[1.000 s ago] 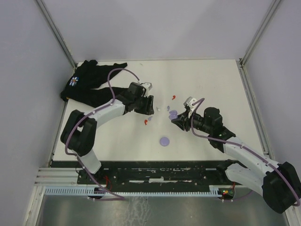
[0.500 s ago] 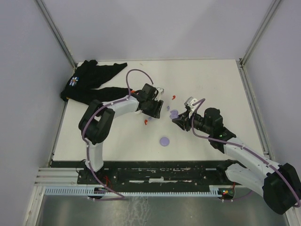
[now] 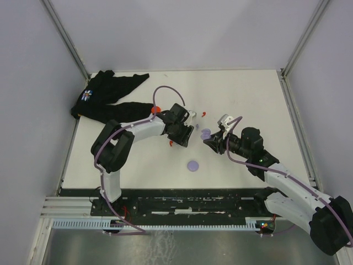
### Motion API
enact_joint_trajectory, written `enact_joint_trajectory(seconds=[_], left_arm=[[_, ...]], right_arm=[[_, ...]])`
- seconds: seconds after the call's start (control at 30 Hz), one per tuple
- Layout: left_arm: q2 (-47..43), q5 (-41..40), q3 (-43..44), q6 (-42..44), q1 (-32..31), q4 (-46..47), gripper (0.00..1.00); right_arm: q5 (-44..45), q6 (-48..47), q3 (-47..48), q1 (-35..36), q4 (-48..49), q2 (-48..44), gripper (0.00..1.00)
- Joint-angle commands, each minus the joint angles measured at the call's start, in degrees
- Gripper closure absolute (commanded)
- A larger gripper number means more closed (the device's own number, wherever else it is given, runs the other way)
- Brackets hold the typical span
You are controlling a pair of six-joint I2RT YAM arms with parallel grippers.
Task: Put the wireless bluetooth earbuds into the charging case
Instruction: Pick up the earbud from the center of the board.
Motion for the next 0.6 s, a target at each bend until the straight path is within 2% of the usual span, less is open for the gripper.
enact_joint_trajectory(seconds=[0.0, 0.27, 0.57], left_arm=[[-4.6, 0.4, -2.2, 2.3, -0.5, -4.8, 0.43], [-9.7, -7.0, -1.8, -5.5, -0.5, -5.1, 0.43], [-4.8, -16.9, 2.5, -9.2, -0.4, -7.0, 0.51]], right_arm=[[0.7, -0.7, 0.4, -0.3, 0.6, -1.1, 0.91], [1.3, -0.6, 0.8, -0.3, -0.5, -1.8, 0.91], [1.6, -0.9, 1.1, -0.3, -2.8, -2.3, 0.92]])
